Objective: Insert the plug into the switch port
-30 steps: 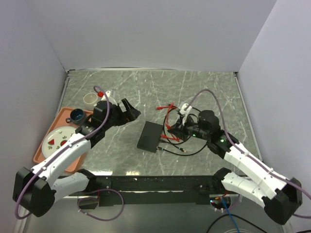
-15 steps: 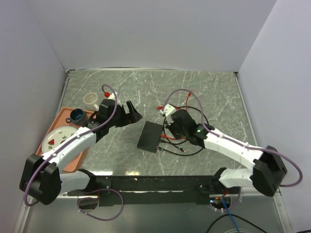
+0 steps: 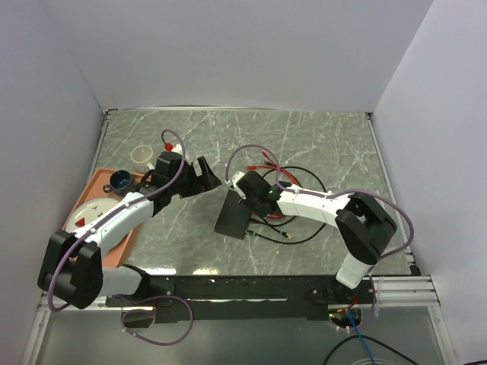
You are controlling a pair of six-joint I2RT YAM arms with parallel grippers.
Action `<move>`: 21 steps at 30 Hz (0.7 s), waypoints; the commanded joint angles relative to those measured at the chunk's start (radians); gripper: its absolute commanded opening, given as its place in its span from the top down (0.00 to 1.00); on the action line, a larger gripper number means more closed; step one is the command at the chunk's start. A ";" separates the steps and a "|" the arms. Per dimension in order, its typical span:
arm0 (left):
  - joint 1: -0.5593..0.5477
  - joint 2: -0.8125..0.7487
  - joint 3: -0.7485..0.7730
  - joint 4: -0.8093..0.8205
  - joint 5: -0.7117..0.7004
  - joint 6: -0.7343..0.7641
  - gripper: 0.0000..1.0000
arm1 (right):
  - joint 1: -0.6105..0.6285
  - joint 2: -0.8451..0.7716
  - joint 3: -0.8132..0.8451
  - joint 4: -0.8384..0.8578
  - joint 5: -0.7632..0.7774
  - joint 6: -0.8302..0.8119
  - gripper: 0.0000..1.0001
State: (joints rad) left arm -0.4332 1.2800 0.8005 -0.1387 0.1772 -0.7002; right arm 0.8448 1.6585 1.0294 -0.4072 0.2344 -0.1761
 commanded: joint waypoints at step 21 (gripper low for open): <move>-0.033 -0.257 -0.302 0.182 0.107 -0.168 0.03 | 0.039 0.106 0.166 -0.003 -0.290 0.069 1.00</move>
State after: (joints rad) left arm -0.4347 1.0763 0.5102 -0.0338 0.2855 -0.8192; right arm 0.8814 1.8050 1.2087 -0.4538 0.0006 -0.1421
